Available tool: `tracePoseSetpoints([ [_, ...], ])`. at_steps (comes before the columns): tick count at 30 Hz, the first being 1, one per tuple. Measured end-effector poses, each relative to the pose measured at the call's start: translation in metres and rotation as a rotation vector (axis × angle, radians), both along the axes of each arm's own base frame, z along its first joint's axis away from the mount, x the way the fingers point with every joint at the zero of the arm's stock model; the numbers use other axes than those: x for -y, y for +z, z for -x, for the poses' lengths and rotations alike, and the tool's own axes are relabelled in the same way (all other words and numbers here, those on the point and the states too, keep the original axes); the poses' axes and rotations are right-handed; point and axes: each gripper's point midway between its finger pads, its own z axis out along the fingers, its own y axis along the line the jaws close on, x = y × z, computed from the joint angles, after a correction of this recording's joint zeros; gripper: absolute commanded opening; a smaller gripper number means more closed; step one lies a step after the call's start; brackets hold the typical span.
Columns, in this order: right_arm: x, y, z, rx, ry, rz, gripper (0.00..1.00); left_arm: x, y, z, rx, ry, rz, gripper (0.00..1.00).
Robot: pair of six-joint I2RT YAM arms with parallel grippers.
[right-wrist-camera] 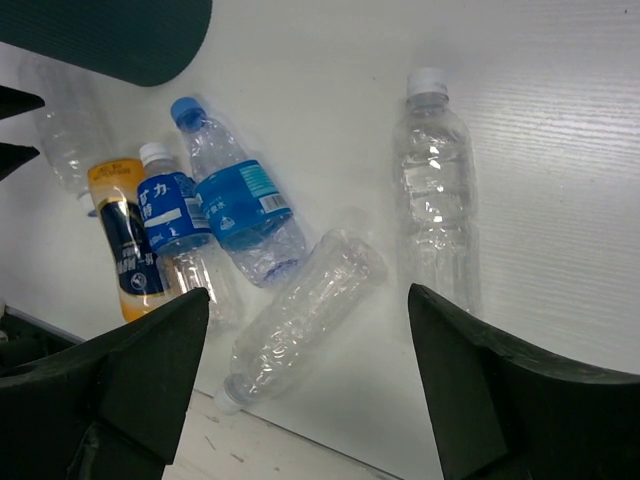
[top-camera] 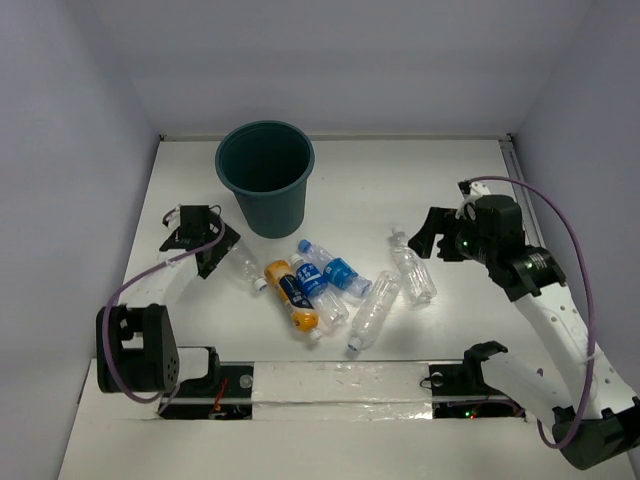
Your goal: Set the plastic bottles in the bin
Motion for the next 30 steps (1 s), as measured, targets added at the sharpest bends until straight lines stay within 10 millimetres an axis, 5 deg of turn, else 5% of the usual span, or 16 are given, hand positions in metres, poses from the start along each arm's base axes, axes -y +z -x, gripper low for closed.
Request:
tracePoseSetpoints([
  [10,0.006,-0.05,-0.019,-0.114,-0.058,0.075,0.95,-0.012,-0.031,-0.027,-0.033,-0.01,-0.041,0.62],
  [19,0.008,-0.143,-0.056,-0.403,-0.092,0.235,0.98,-0.014,-0.024,-0.025,0.012,-0.042,-0.069,0.43],
  [25,0.009,-0.162,-0.098,-0.454,-0.111,0.276,0.94,-0.013,0.006,-0.011,0.099,-0.057,-0.081,0.4],
  [30,0.009,-0.185,-0.106,-0.509,-0.115,0.293,0.86,-0.01,0.05,0.001,0.214,-0.076,-0.078,0.4],
])
